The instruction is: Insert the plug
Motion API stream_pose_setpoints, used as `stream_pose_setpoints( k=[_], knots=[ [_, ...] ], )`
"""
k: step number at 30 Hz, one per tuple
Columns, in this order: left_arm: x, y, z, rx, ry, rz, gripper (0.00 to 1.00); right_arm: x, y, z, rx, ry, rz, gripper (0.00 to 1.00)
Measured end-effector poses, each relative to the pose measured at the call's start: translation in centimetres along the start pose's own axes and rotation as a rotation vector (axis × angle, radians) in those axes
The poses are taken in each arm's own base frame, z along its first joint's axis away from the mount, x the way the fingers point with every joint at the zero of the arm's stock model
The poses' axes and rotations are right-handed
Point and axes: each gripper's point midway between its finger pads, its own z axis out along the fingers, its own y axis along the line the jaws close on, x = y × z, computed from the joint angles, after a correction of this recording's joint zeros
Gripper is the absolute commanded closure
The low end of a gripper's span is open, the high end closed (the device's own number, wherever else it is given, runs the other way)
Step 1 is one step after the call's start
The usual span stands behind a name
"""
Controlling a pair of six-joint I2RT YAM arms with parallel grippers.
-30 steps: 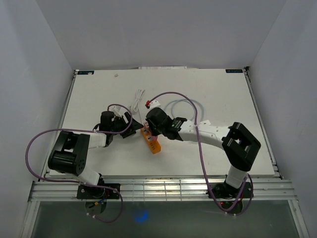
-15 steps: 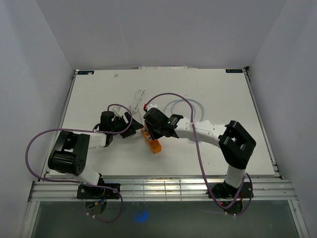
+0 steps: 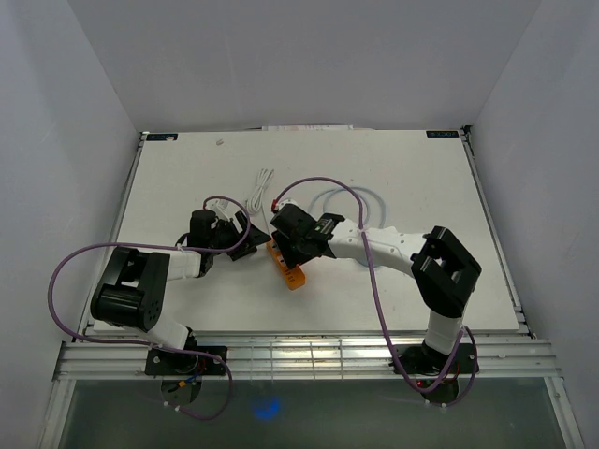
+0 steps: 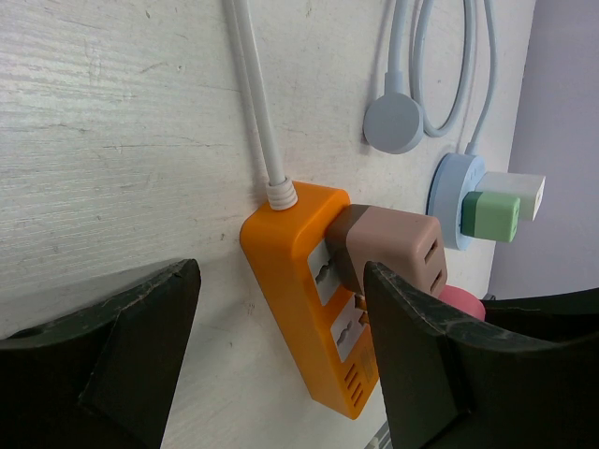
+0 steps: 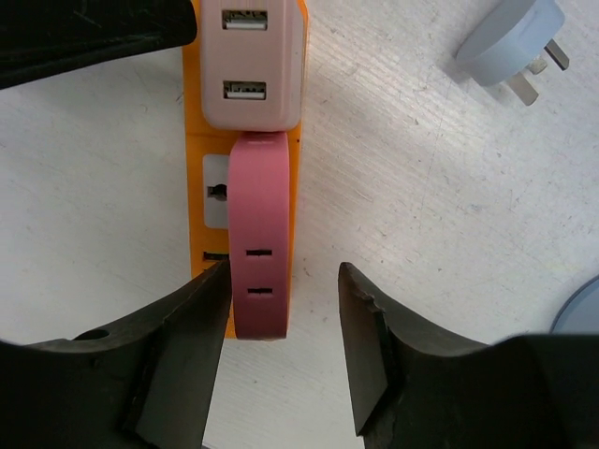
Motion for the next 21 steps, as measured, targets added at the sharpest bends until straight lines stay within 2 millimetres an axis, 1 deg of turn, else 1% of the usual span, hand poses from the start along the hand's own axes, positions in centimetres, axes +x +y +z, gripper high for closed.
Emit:
stream_pose_setpoints(
  k=[4, 8, 18, 21],
  knots=[
    [0.0, 0.0, 0.0, 0.000, 0.000, 0.000, 0.18, -0.6, 0.4, -0.1, -0.013, -0.007, 0.002, 0.44],
    [0.0, 0.0, 0.0, 0.001, 0.000, 0.001, 0.18, -1.4, 0.8, 0.2, -0.028, -0.011, 0.001, 0.46],
    [0.0, 0.0, 0.0, 0.000, 0.000, 0.002, 0.18, -1.3, 1.1, 0.9, -0.037, 0.006, -0.014, 0.58],
    [0.0, 0.0, 0.0, 0.001, 0.000, 0.002, 0.18, -1.3, 1.1, 0.9, -0.037, 0.006, -0.015, 0.60]
  ],
)
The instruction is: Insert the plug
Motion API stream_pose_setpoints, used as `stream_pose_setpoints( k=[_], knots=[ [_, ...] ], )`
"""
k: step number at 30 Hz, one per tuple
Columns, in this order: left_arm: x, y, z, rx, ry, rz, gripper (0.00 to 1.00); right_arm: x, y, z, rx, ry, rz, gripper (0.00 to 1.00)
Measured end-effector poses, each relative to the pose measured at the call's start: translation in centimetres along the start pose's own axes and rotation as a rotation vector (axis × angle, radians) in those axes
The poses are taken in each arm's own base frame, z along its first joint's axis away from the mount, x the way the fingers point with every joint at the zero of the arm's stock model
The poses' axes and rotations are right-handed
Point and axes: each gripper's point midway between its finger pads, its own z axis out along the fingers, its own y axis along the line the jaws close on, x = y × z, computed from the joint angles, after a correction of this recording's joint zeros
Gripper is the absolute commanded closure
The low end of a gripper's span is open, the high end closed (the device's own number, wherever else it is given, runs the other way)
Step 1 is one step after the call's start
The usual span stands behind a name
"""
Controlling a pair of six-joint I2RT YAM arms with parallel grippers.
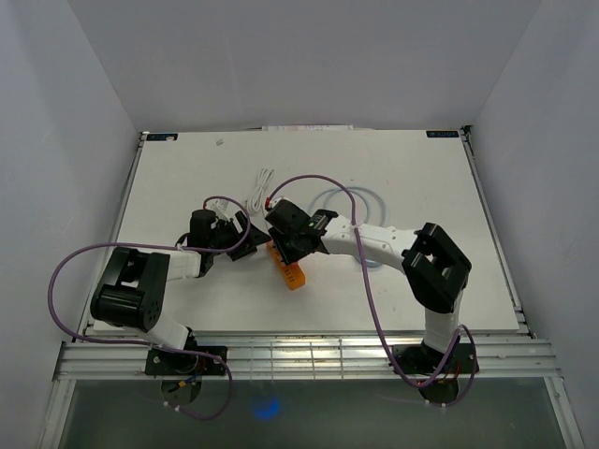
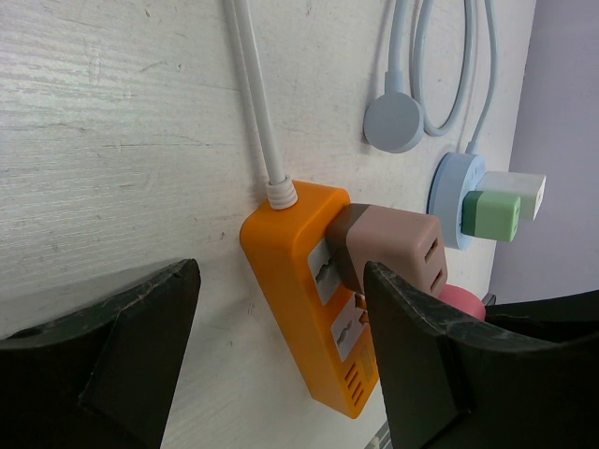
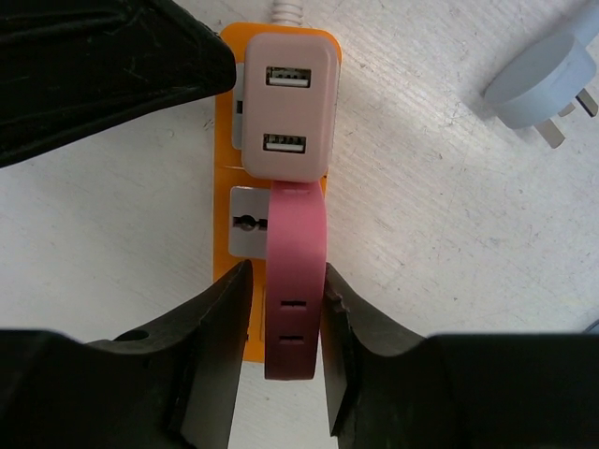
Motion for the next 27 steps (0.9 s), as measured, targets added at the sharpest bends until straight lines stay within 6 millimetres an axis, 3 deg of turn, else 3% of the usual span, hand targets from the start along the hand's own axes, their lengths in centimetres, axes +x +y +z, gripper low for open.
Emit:
stream_pose_setpoints(
  k=[4, 12, 27],
  knots=[
    [0.00, 0.00, 0.00, 0.000, 0.000, 0.000, 0.18, 0.04, -0.22, 0.17, 0.004, 0.003, 0.001, 0.67],
    [0.00, 0.01, 0.00, 0.000, 0.000, 0.000, 0.18, 0.10, -0.23, 0.29, 0.005, 0.010, 0.001, 0.92],
    [0.02, 0.02, 0.00, 0.000, 0.001, 0.003, 0.18, 0.48, -0.28, 0.73, 0.005, 0.012, 0.004, 0.92]
  ],
)
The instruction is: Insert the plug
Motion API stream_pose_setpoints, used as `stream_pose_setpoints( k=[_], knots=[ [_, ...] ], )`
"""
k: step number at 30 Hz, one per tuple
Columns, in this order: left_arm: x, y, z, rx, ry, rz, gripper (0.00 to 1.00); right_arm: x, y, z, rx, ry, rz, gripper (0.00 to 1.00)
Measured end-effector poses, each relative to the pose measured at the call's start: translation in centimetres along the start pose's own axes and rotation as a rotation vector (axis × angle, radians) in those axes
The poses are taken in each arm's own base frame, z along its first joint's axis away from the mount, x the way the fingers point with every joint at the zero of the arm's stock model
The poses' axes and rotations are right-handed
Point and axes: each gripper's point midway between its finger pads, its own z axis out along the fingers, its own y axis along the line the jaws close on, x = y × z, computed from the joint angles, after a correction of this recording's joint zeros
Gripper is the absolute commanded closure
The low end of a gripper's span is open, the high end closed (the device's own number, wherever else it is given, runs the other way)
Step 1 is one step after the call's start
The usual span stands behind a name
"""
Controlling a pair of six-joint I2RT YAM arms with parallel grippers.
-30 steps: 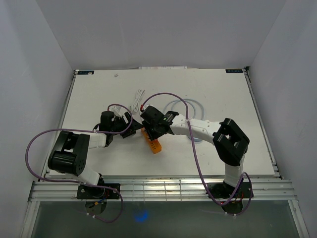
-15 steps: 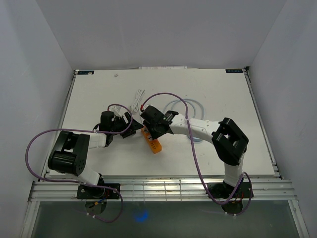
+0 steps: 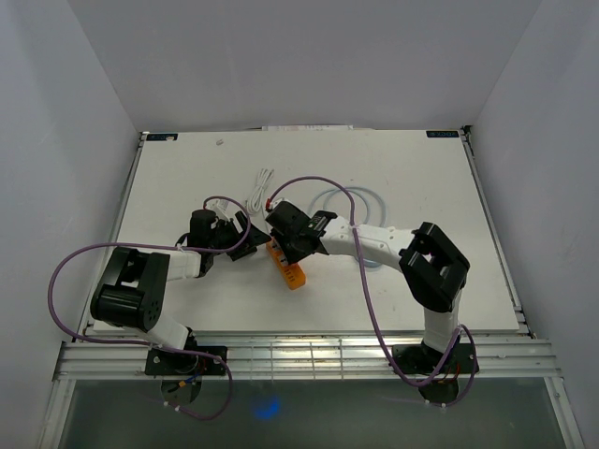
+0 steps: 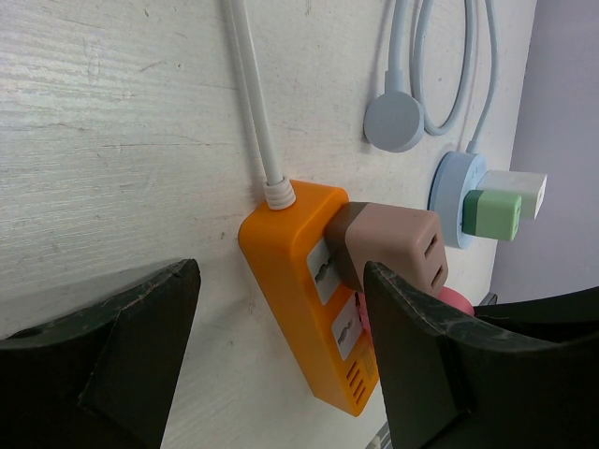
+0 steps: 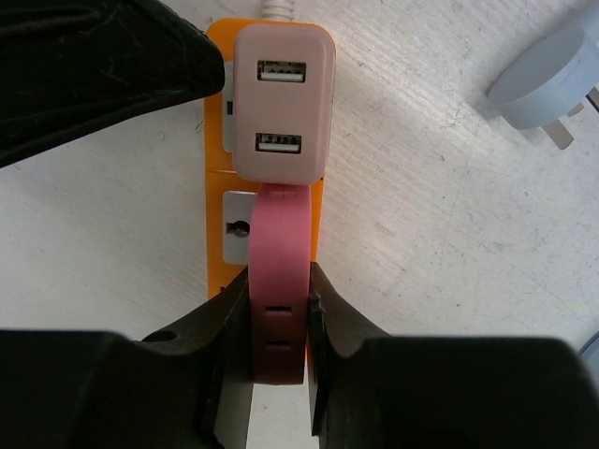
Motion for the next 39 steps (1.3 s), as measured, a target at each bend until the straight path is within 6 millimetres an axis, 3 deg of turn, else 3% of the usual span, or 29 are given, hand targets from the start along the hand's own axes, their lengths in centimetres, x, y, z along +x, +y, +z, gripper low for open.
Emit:
stream_pose_setpoints(
  k=[14, 19, 20, 26, 36, 39],
  knots=[
    [0.0, 0.0, 0.0, 0.000, 0.000, 0.001, 0.18, 0.0, 0.0, 0.3, 0.000, -0.010, 0.006, 0.91],
    [0.0, 0.0, 0.0, 0.001, 0.001, 0.001, 0.18, 0.0, 0.0, 0.2, 0.000, -0.012, 0.006, 0.60],
    [0.0, 0.0, 0.0, 0.001, 0.001, 0.001, 0.18, 0.1, -0.1, 0.3, 0.001, -0.008, 0.005, 0.49],
    [0.0, 0.0, 0.0, 0.002, 0.002, 0.002, 0.18, 1.5, -0.8, 0.1, 0.031, 0.046, -0.013, 0.21],
    [0.1, -0.1, -0.2, 0.003, 0.000, 0.006, 0.17, -0.4, -0.8, -2.1, 0.015, -0.007, -0.012, 0.03],
    [0.4, -0.1, -0.7, 0.000, -0.005, 0.013, 0.12, -0.7, -1.0, -3.6, -0.005, -0.063, -0.018, 0.09]
  ],
)
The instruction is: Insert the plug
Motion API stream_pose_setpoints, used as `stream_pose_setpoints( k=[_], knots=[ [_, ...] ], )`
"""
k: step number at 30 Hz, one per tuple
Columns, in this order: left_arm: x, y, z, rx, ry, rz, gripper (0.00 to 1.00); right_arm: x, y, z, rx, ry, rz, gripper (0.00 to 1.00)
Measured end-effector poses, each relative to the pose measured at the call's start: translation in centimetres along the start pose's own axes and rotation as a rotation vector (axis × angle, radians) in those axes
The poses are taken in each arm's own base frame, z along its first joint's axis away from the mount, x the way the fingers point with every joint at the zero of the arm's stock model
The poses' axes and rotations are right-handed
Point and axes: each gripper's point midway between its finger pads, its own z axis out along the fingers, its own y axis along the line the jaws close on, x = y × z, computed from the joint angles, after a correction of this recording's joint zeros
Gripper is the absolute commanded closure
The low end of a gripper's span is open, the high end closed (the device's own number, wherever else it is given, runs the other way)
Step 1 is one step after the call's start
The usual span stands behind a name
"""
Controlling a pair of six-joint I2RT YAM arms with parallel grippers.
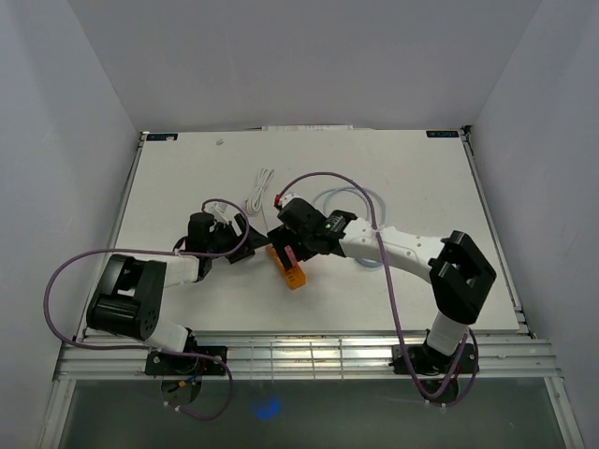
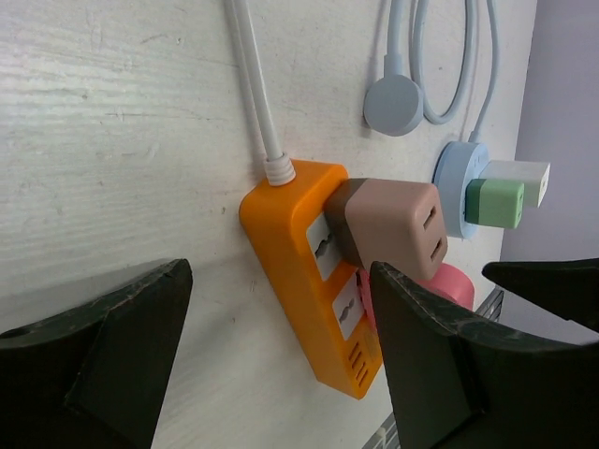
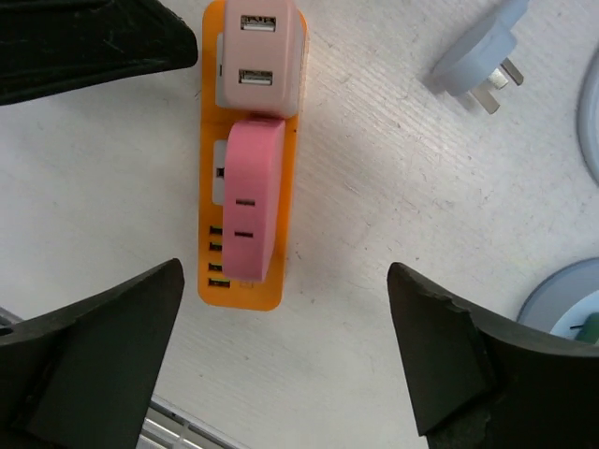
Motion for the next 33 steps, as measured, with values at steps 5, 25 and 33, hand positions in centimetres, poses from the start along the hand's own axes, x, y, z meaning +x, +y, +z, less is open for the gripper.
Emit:
stream_pose_setpoints(
  k=[5, 25, 33],
  knots=[
    [-0.1, -0.6, -2.1, 0.001, -0.070, 0.040, 0.04, 1.3, -1.4, -3.1, -0.019, -0.112, -0.001, 0.11],
    [-2.1, -5.9, -11.4, 0.167, -0.467, 0.285, 0.02, 7.0, -13.9, -13.9, 0.285, -0.725, 0.202, 0.11],
    [-1.1, -6.2, -12.2, 0.184, -0.450, 0.343, 0.02, 8.0, -16.2, -16.5, 0.310, -0.900, 0.320, 0.11]
  ],
)
